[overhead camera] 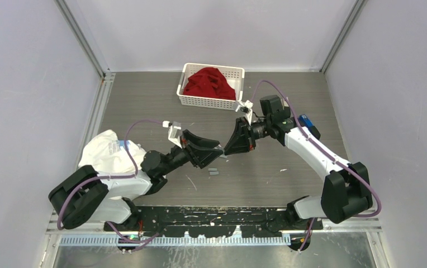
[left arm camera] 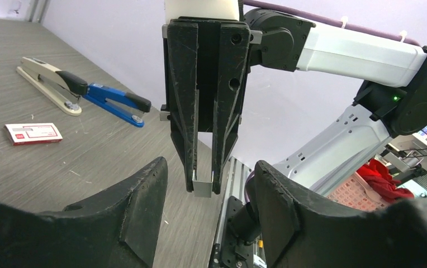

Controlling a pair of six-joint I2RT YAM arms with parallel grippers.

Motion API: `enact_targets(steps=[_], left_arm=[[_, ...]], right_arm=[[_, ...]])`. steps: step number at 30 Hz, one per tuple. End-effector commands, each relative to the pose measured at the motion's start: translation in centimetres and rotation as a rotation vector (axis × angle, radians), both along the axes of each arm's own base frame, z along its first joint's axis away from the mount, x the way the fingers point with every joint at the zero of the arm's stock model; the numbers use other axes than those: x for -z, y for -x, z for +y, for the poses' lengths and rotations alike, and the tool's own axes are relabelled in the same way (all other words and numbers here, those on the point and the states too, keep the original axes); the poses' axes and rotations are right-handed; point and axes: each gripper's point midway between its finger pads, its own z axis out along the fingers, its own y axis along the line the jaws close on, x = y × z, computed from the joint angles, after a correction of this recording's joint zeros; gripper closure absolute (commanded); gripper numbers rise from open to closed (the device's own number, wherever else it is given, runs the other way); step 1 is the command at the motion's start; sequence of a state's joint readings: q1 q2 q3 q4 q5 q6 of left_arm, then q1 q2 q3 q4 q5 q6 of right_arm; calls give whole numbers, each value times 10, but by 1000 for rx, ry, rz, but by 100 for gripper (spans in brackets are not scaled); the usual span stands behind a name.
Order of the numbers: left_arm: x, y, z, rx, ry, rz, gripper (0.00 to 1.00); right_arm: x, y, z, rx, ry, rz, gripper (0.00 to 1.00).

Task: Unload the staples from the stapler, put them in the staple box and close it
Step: Pick up the staple from the center of the board.

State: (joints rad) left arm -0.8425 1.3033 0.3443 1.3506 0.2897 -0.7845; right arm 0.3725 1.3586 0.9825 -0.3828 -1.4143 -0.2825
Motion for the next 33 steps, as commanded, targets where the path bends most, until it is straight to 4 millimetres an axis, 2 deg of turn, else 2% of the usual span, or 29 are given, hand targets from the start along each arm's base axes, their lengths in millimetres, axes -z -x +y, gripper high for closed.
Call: enact_targets(steps=[1, 4, 8, 12, 18, 23, 27, 30, 33], left_arm=[[-26, -1, 1, -23, 76, -64, 42], [-25, -2, -1, -24, 75, -58, 44], [-24, -2, -3, -20, 72, -56, 53], [-21, -2, -5, -14, 64, -51, 55], [-20, -1, -8, -2, 63, -45, 68], [-20, -2, -9, -1, 63, -40, 69], [-21, -2, -9, -1, 65, -40, 76], [-21, -1, -10, 3, 63, -43, 83], [-20, -1, -11, 8, 60, -46, 94]], right_arm=[[-17, 3, -2, -21, -55, -30, 94], [-16, 2, -2, -17, -54, -29, 94], [-16, 0, -3, -7, -50, -30, 94], [-14, -1, -3, -1, -46, -29, 94], [-13, -2, -3, 4, -42, -28, 94], [-11, -2, -3, 4, -41, -25, 94], [-11, -2, -3, 2, -41, -23, 94], [-11, -2, -3, 4, -41, -24, 94], [-10, -2, -3, 6, -39, -27, 94]])
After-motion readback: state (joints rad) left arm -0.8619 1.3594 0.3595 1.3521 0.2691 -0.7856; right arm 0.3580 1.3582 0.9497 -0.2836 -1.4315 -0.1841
